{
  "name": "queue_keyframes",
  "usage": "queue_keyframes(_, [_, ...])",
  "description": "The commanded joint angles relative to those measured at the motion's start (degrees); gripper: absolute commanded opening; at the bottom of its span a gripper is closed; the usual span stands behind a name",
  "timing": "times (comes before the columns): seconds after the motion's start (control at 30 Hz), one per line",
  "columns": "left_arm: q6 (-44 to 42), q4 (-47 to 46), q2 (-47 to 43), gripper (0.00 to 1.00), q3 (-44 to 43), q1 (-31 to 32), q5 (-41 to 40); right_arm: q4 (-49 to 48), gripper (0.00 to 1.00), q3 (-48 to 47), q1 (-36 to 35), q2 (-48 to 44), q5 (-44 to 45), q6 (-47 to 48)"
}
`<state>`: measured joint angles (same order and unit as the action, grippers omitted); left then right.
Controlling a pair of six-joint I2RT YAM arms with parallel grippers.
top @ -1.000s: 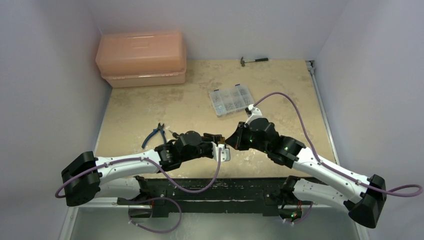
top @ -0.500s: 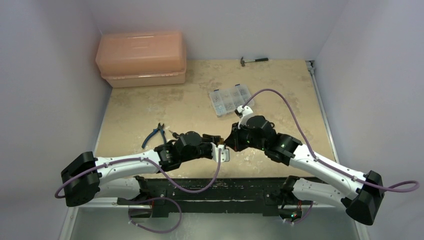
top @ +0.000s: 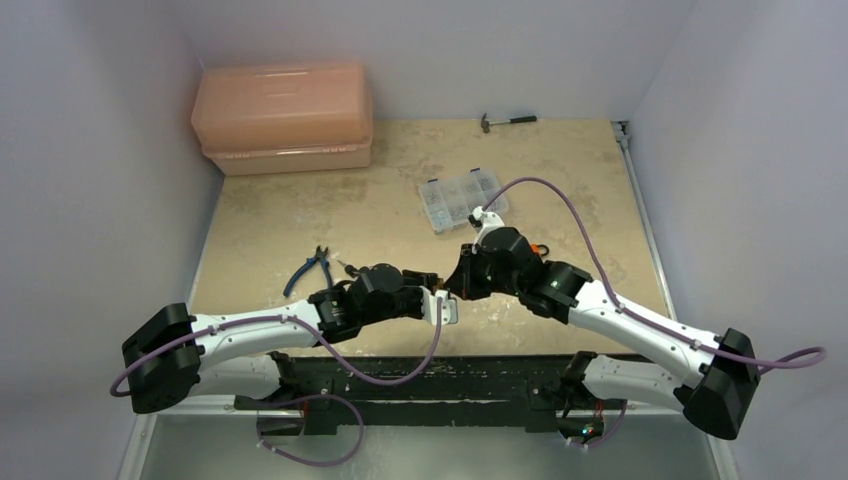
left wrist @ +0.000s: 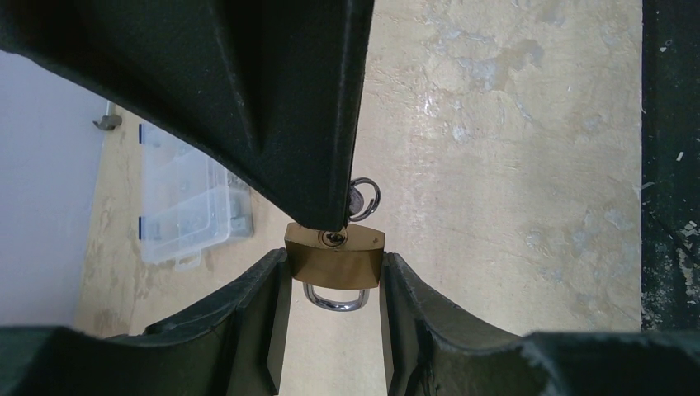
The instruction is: Unlock with the key
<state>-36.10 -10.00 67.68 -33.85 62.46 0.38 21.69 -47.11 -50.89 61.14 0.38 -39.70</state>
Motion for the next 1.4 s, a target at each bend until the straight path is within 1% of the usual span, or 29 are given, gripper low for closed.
queue_keyframes(0.0, [0.3,-9.1,-2.1,0.00,-1.9,1.2,7.2,-5.0,0.00,-0.7,-0.1,0.8,-2.0,5.6])
queue_keyframes(0.13, [0.2,-8.7,-2.2,0.00,-1.9,1.2,7.9,-5.6,0.00,-0.3,-0.2,-1.4,-0.6,13.0])
queue_keyframes(0.23, [0.1,-8.8,-2.2,0.00,-1.9,1.2,7.6,-4.6,0.00,-1.2,-0.2,-0.4,1.4,12.7])
queue_keyframes(0.27, [0.2,-8.9,-2.3,0.00,-1.8,1.2,7.5,-4.1,0.00,-1.5,-0.2,0.2,2.2,10.4])
queue_keyframes(0.37, [0.3,-9.6,-2.2,0.00,-1.7,1.2,6.8,1.0,0.00,-4.3,0.0,4.0,5.7,-2.4])
queue_keyframes(0.43, [0.4,-10.1,-2.5,0.00,-1.6,1.2,6.2,4.1,0.00,-5.9,0.0,6.8,5.3,-8.3])
queue_keyframes(0.5, [0.5,-10.4,-2.6,0.00,-1.4,1.2,5.6,3.2,0.00,-5.3,0.0,7.5,3.5,-13.8])
queue_keyframes(0.57, [0.6,-10.6,-2.8,0.00,-1.4,1.2,5.3,-0.3,0.00,-3.6,0.0,6.5,1.9,-16.1])
queue_keyframes(0.6, [0.6,-10.5,-2.8,0.00,-1.4,1.2,5.3,-2.0,0.00,-3.0,0.0,6.0,1.8,-16.0])
queue_keyframes(0.67, [0.6,-10.2,-3.1,0.00,-1.4,1.2,5.9,-2.6,0.00,-3.6,0.0,5.6,2.1,-11.7])
queue_keyframes(0.73, [0.5,-9.9,-3.3,0.00,-1.4,1.2,6.4,-0.3,0.00,-5.3,0.0,5.3,5.5,-6.5])
queue_keyframes(0.8, [0.3,-9.8,-3.4,0.00,-1.4,1.2,6.3,1.9,0.00,-6.7,-0.1,4.7,8.4,-3.2])
queue_keyframes(1.0, [0.2,-9.6,-3.4,0.00,-1.5,1.2,6.3,-0.2,0.00,-5.5,0.0,1.5,6.9,3.9])
queue_keyframes(1.2, [0.4,-9.9,-3.4,0.00,-1.4,1.2,6.6,-0.2,0.00,-4.9,0.0,1.6,6.4,3.8])
queue_keyframes(1.27, [0.5,-10.1,-3.4,0.00,-1.3,1.2,7.3,-0.8,0.00,-4.7,-0.1,2.0,4.8,3.7])
queue_keyframes(1.37, [0.4,-9.9,-3.5,0.00,-1.3,1.2,8.5,-1.6,0.00,-4.5,-0.1,2.4,1.7,6.3])
